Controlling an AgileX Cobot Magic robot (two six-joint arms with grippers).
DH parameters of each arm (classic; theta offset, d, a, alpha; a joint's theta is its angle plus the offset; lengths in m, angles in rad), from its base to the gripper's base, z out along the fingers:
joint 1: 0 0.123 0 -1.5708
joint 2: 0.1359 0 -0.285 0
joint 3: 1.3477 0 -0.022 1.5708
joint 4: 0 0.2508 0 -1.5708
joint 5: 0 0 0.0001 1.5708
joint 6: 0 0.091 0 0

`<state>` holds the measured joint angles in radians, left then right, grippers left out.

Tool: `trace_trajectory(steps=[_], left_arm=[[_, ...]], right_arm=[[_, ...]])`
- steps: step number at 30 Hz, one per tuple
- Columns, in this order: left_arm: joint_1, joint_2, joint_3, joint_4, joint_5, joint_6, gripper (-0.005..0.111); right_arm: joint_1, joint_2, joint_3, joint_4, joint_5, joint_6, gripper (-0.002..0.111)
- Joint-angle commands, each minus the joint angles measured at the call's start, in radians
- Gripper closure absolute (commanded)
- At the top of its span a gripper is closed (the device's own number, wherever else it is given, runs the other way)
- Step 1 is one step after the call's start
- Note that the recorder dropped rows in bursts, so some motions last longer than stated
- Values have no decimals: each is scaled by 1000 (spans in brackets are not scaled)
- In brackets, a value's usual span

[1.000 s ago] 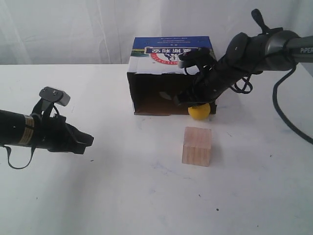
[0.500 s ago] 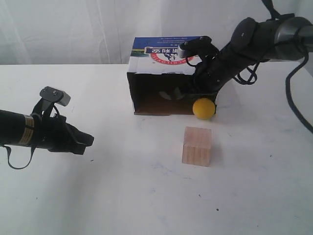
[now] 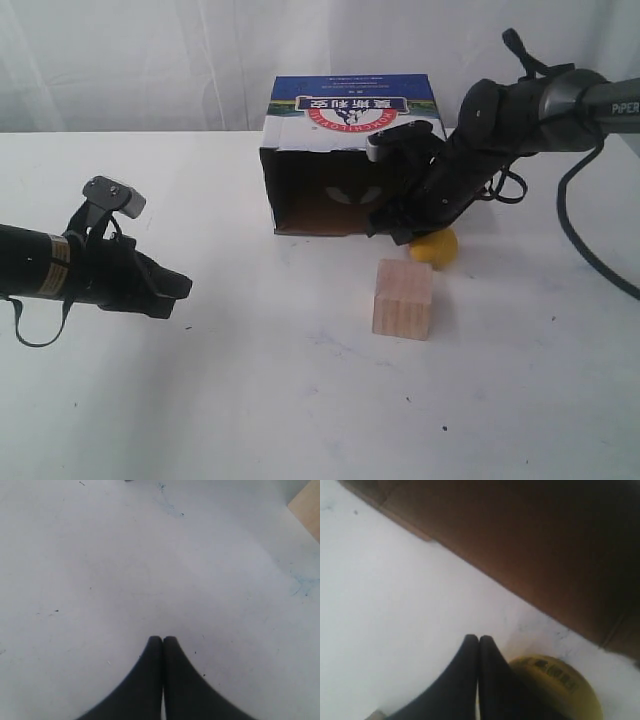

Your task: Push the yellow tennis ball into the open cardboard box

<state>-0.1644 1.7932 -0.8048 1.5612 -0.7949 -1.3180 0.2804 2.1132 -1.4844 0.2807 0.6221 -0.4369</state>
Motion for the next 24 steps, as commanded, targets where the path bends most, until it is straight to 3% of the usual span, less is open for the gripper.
trace_trajectory(steps=[1, 9, 15, 19, 24], left_arm=[[2, -6, 6, -14, 1, 14, 107], [2, -6, 6, -15, 1, 16, 107], [2, -6, 6, -15, 1, 16, 107], [2, -6, 6, -15, 1, 16, 107], [2, -6, 6, -15, 1, 18, 107]], right_arm=[[-12, 24, 9, -57, -68, 0, 108], [-12, -28, -10, -49, -107, -3, 108], [-14, -97, -10, -115, 68, 6, 108], [-23, -99, -10, -140, 88, 22, 108], [-36, -102, -10, -270, 138, 162, 108]])
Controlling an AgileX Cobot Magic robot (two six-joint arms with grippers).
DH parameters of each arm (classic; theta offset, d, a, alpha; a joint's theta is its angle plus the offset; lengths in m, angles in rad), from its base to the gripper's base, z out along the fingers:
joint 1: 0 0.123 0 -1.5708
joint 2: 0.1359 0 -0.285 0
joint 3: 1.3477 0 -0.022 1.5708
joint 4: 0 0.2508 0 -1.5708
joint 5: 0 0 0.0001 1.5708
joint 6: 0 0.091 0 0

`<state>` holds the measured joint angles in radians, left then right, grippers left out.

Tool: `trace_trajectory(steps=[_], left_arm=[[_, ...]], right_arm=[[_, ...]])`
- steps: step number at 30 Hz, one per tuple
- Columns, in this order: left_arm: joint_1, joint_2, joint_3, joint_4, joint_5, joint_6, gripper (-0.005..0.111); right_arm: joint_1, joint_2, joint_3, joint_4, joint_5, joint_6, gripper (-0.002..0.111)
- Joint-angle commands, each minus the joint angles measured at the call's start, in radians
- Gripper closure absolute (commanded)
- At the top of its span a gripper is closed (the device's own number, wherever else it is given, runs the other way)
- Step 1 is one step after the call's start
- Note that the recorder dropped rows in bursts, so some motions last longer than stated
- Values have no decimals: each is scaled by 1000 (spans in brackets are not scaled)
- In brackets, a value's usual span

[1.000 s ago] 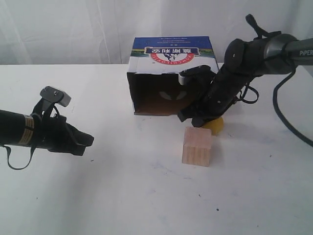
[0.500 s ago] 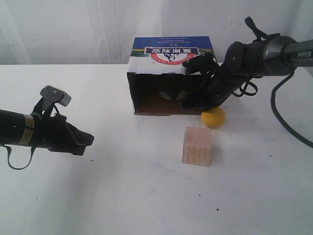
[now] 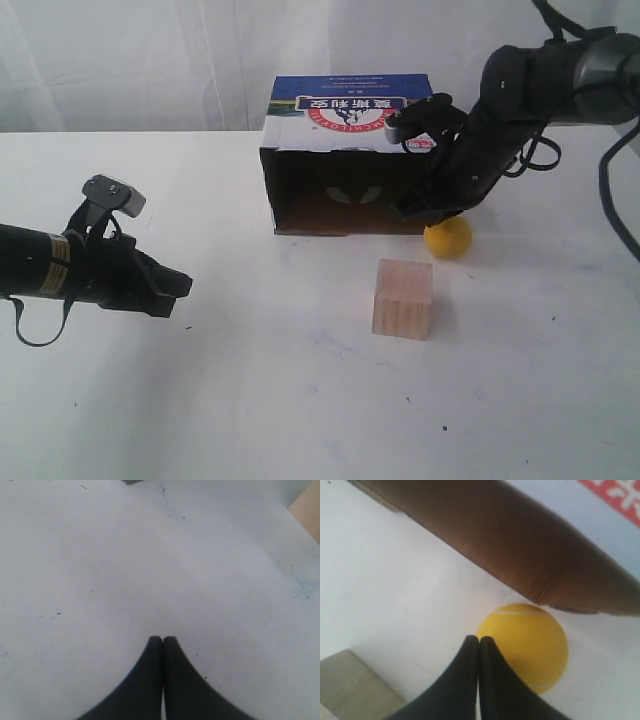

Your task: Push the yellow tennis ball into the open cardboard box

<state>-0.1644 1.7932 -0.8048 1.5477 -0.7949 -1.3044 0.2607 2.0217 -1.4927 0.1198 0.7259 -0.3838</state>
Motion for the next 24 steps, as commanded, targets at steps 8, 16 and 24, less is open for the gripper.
trace_trajectory(steps=[8, 16, 24], left_arm=[[2, -6, 6, -1, 1, 4, 107], [2, -6, 6, -1, -2, 2, 107], [2, -6, 6, -25, -2, 4, 107]], right_arm=[[-34, 49, 0, -201, -103, 190, 108], [-28, 82, 0, -103, -3, 155, 108], [38, 82, 0, 13, -18, 44, 108]])
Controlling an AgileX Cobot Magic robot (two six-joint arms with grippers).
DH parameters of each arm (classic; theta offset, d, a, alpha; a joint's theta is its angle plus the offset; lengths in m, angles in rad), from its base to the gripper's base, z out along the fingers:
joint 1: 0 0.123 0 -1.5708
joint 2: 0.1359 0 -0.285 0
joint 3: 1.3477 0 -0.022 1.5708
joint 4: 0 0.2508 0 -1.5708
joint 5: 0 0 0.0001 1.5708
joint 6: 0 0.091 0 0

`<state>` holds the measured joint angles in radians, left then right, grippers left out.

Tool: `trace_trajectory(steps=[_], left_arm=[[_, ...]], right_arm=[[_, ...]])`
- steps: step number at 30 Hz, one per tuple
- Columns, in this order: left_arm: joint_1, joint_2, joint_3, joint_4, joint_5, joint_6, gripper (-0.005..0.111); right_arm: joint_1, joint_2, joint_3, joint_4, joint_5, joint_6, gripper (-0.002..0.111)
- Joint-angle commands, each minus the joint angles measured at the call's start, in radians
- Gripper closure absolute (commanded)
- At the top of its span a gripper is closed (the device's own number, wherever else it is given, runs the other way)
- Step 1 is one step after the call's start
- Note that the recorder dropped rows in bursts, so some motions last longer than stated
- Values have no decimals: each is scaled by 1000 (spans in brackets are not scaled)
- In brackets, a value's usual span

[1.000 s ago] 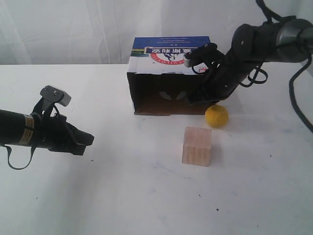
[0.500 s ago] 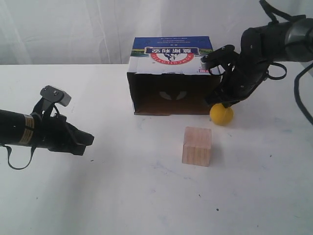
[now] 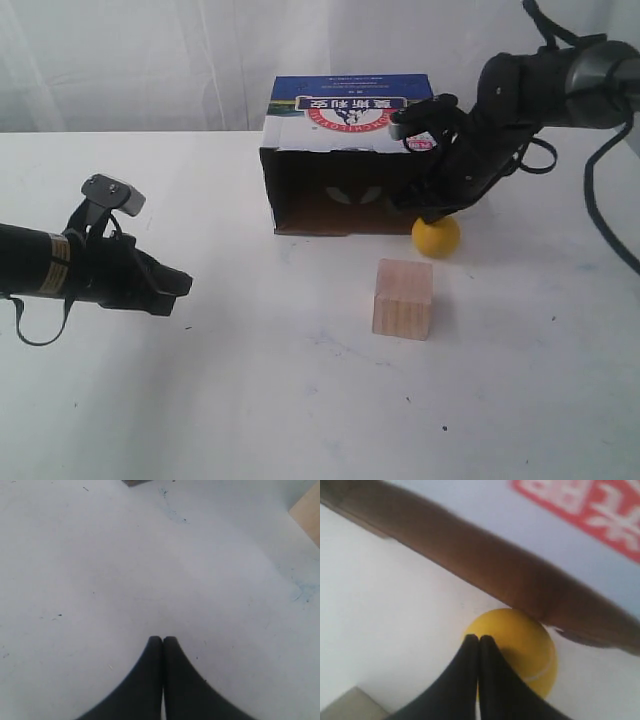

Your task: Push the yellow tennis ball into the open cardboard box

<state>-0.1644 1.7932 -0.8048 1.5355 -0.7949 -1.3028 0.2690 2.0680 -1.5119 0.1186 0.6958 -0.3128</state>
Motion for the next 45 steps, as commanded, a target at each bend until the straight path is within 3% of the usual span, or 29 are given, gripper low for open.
trace_trajectory(steps=[1, 9, 19, 24, 30, 40, 45], left_arm=[[2, -6, 6, -13, -2, 2, 107], [2, -6, 6, -14, -2, 22, 107], [2, -6, 6, -15, -2, 24, 107], [2, -6, 6, -15, 0, 28, 107], [2, -6, 6, -15, 0, 28, 107], [2, -6, 6, -19, 0, 28, 107], [2, -6, 6, -19, 0, 28, 107]], right_arm=[[46, 35, 19, 14, -33, -29, 108], [110, 15, 7, 22, -339, -31, 108], [73, -40, 25, -39, -43, -25, 108], [69, -40, 35, -73, 10, -11, 108], [69, -23, 35, -71, -13, -12, 108], [69, 23, 35, -70, -251, -23, 108], [69, 23, 35, -68, -250, -23, 108]])
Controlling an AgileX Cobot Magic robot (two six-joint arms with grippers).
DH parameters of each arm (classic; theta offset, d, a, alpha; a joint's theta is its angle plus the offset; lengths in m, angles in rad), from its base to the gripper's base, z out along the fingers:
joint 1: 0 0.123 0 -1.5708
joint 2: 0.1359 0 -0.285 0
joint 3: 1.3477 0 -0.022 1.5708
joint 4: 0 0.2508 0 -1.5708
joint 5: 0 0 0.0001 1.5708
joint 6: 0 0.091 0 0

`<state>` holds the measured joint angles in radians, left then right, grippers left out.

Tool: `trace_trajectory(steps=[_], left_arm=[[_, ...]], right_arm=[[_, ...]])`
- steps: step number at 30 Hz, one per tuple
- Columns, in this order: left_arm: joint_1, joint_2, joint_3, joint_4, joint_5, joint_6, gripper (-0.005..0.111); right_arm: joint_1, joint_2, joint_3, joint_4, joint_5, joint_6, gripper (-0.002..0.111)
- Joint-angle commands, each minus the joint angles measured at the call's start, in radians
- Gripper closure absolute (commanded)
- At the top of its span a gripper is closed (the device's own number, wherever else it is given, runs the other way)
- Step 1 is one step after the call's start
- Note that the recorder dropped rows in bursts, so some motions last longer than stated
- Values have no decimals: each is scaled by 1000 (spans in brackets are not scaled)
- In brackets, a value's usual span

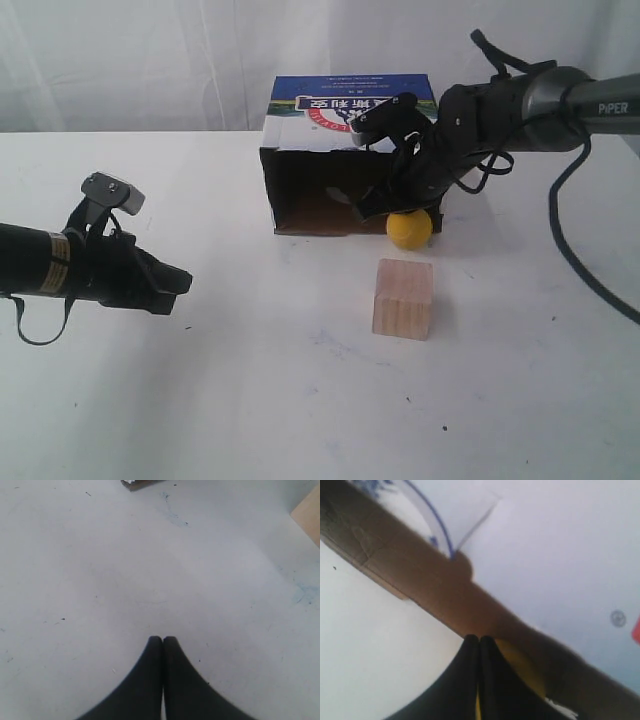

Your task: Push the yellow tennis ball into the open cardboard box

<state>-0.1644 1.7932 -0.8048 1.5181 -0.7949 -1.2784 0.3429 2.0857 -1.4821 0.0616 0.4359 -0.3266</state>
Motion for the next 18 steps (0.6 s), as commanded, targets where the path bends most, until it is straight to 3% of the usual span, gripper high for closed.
trace_trajectory(steps=[1, 18], left_arm=[[2, -6, 6, -4, 0, 3, 107], [2, -6, 6, -19, 0, 5, 107]], right_arm=[[-5, 5, 5, -11, 10, -9, 108], [-5, -39, 5, -11, 72, -9, 108]])
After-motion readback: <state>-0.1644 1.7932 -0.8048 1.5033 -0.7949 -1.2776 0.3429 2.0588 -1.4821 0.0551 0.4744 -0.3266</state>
